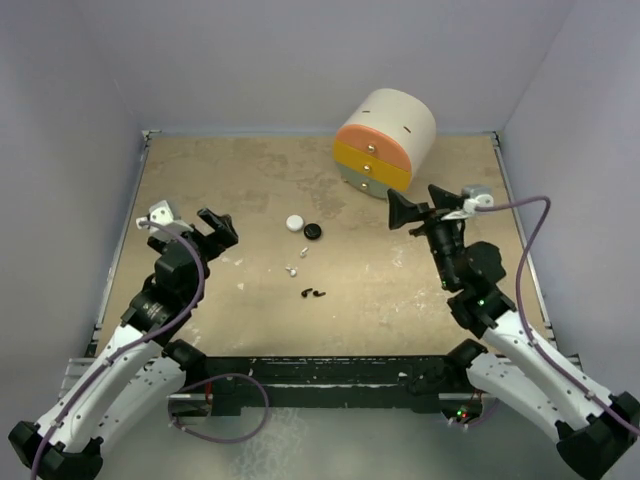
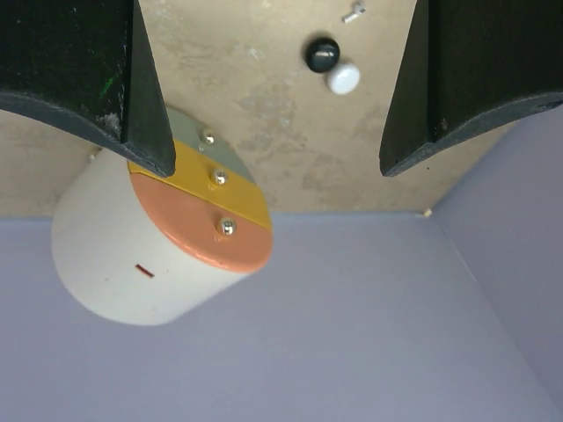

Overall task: Insert the wireless bluetooth earbuds into the charging case
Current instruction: Pick up the charging case at the center of the board.

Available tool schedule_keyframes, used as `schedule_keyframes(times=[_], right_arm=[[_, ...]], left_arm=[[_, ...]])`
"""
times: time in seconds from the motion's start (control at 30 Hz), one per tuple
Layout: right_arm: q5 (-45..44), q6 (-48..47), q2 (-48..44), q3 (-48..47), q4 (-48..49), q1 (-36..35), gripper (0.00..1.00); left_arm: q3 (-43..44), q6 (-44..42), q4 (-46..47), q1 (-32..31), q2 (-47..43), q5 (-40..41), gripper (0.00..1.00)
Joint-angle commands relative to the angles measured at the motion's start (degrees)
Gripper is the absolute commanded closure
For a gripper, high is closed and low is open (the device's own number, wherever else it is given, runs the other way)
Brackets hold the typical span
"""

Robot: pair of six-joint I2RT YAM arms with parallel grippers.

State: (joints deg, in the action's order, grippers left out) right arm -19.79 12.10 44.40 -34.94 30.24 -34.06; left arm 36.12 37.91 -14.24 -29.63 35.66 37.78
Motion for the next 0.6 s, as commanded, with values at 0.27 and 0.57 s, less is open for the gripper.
schedule_keyframes(times=[0.27,0.57], right_arm=[[-2.3,3.8,-5.0,-1.3,-0.7,0.1,0.00],[-2.7,2.9,-5.6,-1.2,-3.2,0.1,0.00]], left_arm=[[-0.3,-2.0,6.0,0.2,-2.4,-8.7,0.00],[0.2,-1.5,6.6,0.2,-1.6,-9.5,0.00]])
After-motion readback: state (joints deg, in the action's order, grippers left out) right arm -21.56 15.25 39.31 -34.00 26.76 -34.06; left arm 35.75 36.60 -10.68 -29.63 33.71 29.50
